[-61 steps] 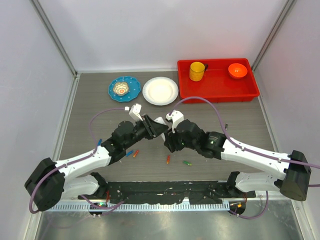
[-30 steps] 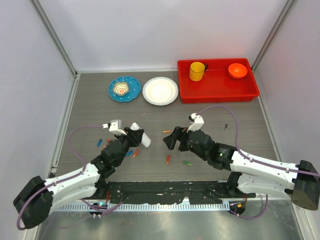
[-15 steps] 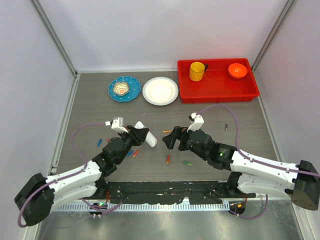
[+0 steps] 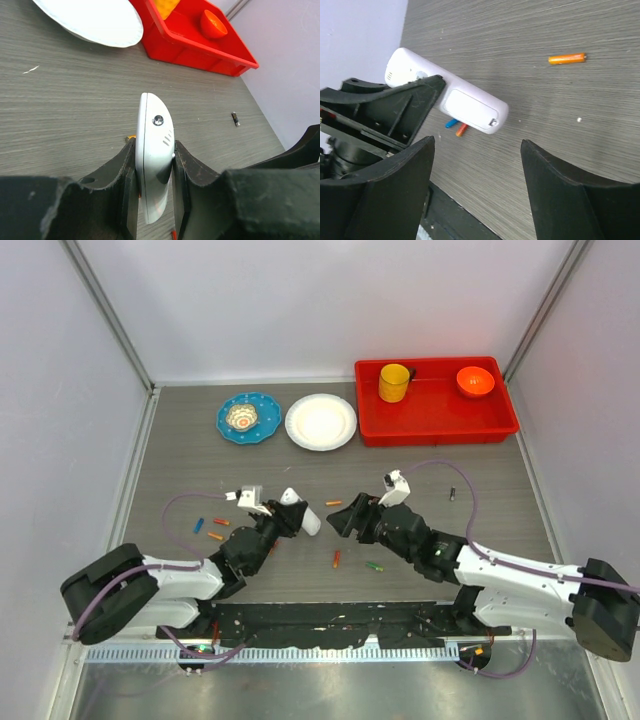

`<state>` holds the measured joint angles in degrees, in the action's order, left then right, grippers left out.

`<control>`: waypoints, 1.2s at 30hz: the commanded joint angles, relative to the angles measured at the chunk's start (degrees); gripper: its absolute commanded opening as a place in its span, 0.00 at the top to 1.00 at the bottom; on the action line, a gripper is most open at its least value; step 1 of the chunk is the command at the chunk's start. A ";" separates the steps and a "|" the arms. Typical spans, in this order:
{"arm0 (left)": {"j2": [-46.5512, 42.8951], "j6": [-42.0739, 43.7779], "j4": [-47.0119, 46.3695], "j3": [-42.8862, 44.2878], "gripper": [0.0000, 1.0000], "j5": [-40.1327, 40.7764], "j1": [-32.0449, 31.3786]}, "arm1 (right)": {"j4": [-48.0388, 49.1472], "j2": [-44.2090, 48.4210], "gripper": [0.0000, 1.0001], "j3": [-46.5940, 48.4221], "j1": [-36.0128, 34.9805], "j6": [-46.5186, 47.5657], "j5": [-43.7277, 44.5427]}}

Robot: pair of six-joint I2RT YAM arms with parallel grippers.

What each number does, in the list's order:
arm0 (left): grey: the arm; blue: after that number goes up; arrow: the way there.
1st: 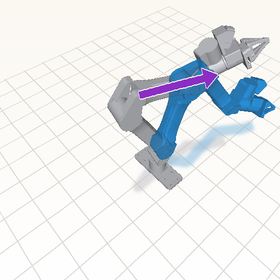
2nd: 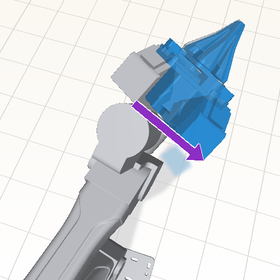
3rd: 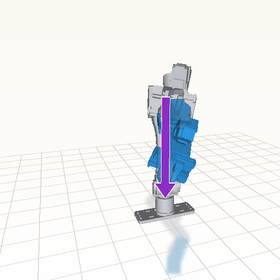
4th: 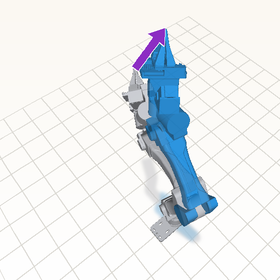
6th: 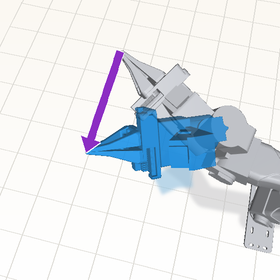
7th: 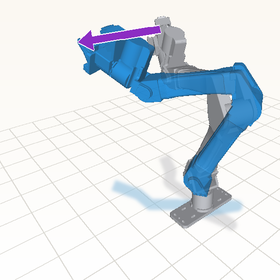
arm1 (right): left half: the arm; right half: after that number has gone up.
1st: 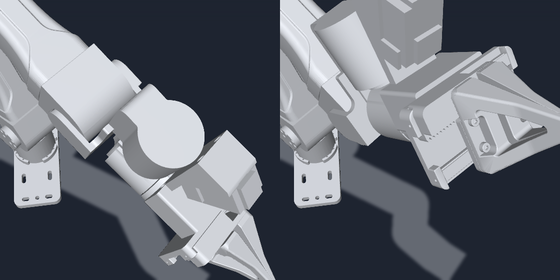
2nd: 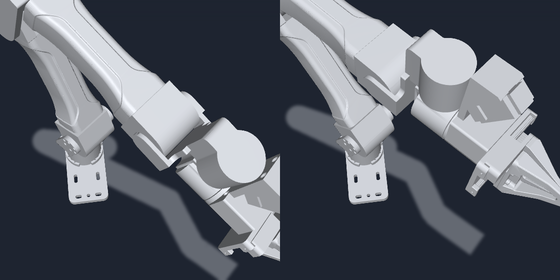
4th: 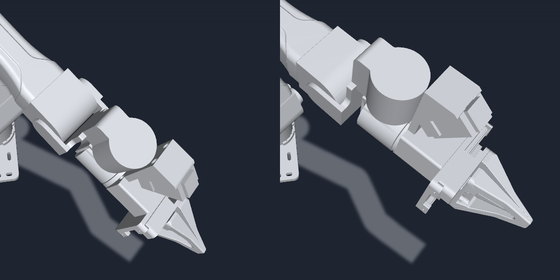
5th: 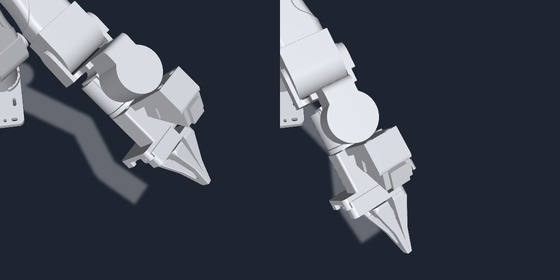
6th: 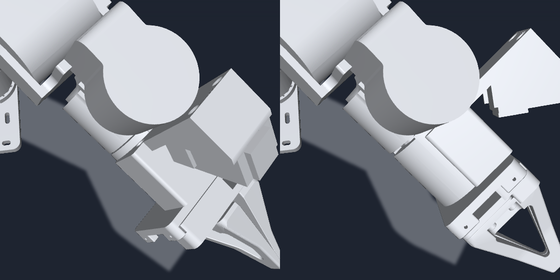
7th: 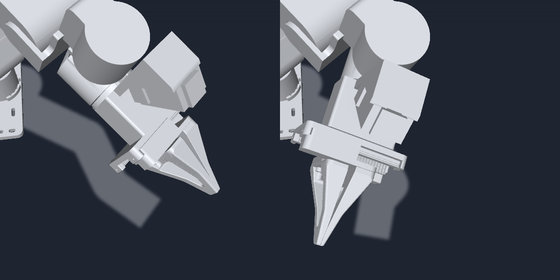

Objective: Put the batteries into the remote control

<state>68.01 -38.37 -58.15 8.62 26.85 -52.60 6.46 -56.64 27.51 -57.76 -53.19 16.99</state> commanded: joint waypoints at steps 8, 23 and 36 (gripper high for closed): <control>13.11 4.62 -26.39 -1.42 1.00 6.55 -1.01 | 24.21 -7.60 0.44 -5.27 6.87 -7.19 -14.08; 16.37 4.53 -30.44 -2.38 1.00 7.51 -0.93 | 36.43 -25.69 0.47 -2.63 9.24 -10.27 -24.99; 15.93 3.04 -30.36 -3.00 1.00 7.60 -1.01 | 46.88 -36.69 0.51 -0.26 10.38 -14.66 -28.68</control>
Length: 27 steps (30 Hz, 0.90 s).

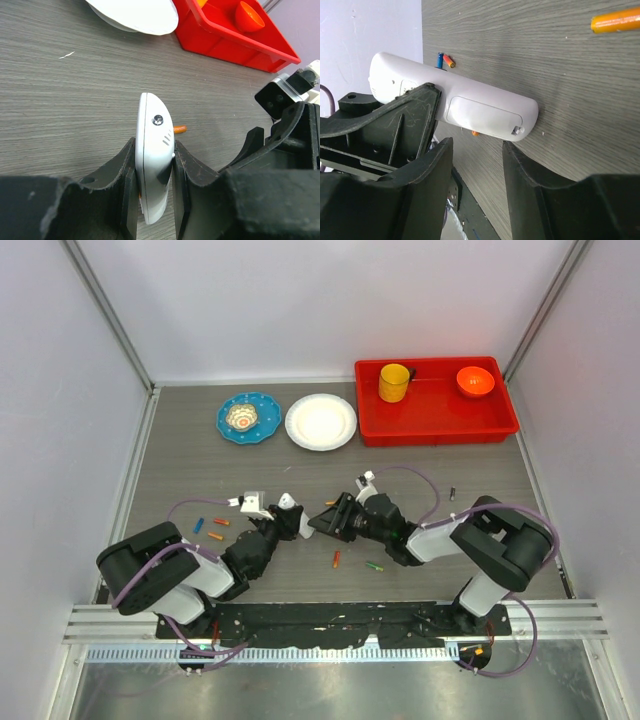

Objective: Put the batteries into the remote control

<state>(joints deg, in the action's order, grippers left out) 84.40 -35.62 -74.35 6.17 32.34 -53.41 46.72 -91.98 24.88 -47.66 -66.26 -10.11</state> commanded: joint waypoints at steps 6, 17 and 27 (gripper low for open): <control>-0.73 0.11 -14.25 -0.64 1.00 1.85 -0.21 | 4.71 -1.62 0.53 2.10 0.29 -0.20 0.44; -0.47 0.02 -14.25 -0.46 1.00 2.03 -0.12 | 3.73 -3.02 0.53 1.75 0.29 0.25 0.18; -0.38 -0.59 -14.16 -0.46 1.00 2.12 -0.29 | 8.47 -5.83 0.41 0.25 0.20 -2.73 0.09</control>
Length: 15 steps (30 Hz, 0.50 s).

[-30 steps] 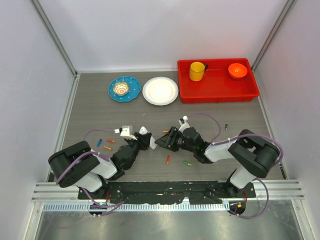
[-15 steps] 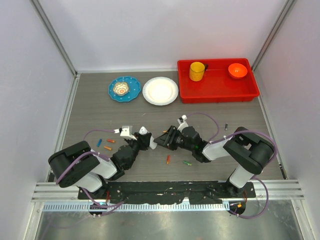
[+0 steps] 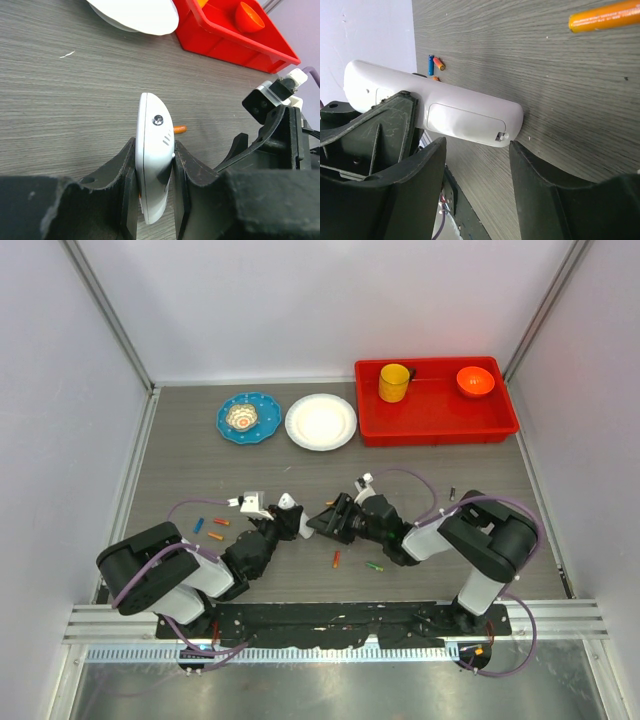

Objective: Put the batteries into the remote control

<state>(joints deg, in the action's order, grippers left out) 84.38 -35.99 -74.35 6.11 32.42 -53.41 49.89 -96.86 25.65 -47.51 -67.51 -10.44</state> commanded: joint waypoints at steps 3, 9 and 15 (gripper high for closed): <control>-0.44 -0.57 -14.25 -0.48 1.00 2.12 -0.29 | 8.38 -2.10 0.42 -1.13 0.13 -3.24 0.51; -0.27 -0.75 -14.25 -0.57 1.00 2.12 -0.29 | 11.90 -3.77 0.44 -1.48 0.05 -5.09 0.24; 0.17 -1.02 -14.25 -0.40 1.00 2.12 -0.47 | 12.07 -4.21 0.45 -1.30 -0.13 -5.36 -0.02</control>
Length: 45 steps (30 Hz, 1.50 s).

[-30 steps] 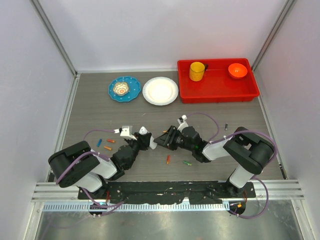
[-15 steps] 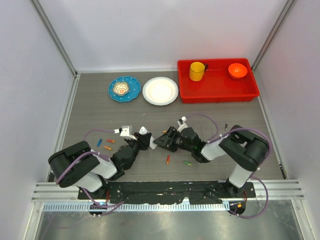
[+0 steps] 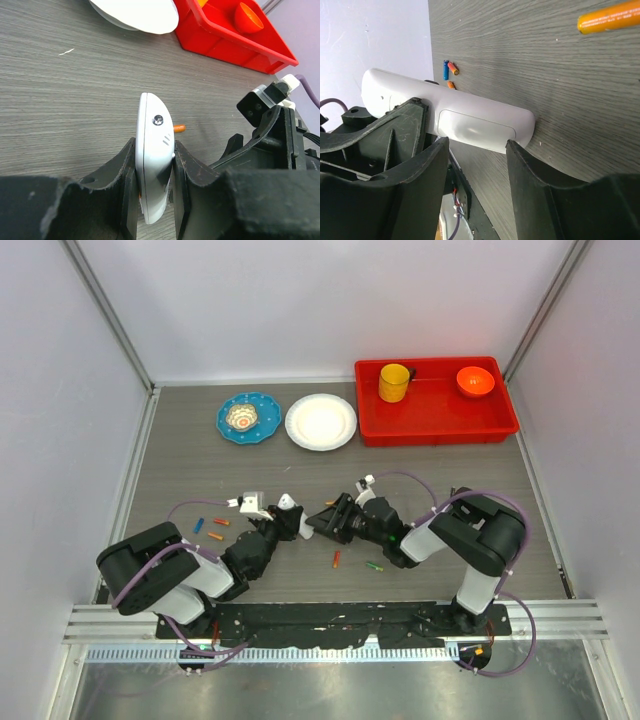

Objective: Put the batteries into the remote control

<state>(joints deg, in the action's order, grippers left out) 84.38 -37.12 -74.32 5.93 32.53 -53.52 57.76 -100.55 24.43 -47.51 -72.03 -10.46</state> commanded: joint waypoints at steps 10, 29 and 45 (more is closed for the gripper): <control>-0.09 0.47 -14.18 -0.48 1.00 2.71 -0.36 | 4.21 -0.26 0.40 -1.57 -0.31 -1.09 0.44; 0.52 -0.05 -14.27 -0.13 1.00 2.97 -0.98 | 5.52 -1.40 0.43 0.01 -1.10 -1.71 0.18; 0.79 -0.76 -14.27 -0.31 1.00 2.62 -1.50 | 6.93 -3.16 0.46 0.36 -1.36 -2.59 0.44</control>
<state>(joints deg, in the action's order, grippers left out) 84.64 -37.50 -74.74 5.82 33.78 -54.46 60.47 -102.85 23.81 -48.42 -73.91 -10.61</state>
